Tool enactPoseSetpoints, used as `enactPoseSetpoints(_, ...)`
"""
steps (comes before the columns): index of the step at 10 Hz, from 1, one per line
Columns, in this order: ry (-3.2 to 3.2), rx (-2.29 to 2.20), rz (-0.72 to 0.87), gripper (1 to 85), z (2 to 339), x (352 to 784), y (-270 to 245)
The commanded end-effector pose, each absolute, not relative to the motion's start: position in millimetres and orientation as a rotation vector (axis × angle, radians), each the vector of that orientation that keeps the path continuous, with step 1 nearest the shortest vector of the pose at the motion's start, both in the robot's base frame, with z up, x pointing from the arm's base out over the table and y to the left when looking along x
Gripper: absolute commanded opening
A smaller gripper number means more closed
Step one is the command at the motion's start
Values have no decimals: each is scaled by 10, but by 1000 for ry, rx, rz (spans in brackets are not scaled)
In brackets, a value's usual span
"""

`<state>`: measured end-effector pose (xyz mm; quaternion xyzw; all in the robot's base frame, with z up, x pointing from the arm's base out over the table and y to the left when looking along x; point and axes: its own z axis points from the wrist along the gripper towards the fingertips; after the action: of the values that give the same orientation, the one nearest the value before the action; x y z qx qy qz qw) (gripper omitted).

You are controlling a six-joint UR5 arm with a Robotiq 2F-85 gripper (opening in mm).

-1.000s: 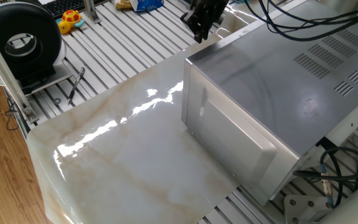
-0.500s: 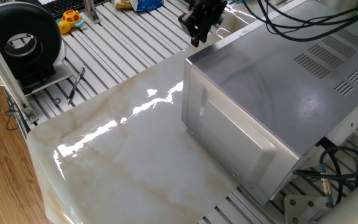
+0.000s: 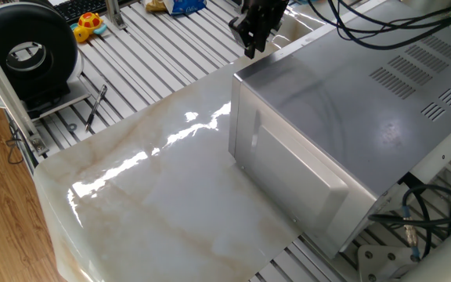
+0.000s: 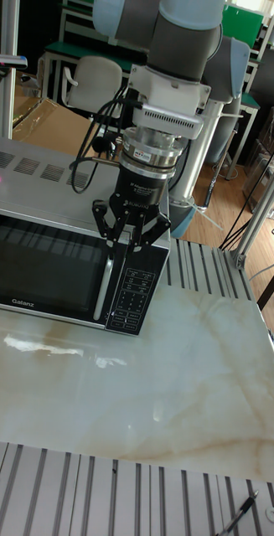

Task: Open the microwave door

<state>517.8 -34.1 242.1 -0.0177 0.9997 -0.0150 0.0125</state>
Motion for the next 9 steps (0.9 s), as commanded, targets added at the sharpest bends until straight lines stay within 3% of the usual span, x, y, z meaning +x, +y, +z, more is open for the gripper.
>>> enactPoseSetpoints(1,3113,-35,3,313,2360,5145,-373)
enactPoseSetpoints(4,3021,-112,34,343,2389,5367,-311)
enactPoseSetpoints(6,2997,-168,105,473,2401,5409,-181)
enactPoseSetpoints(7,2997,-170,109,497,2402,5409,-173)
enactPoseSetpoints(9,3010,-134,64,493,2394,5390,-256)
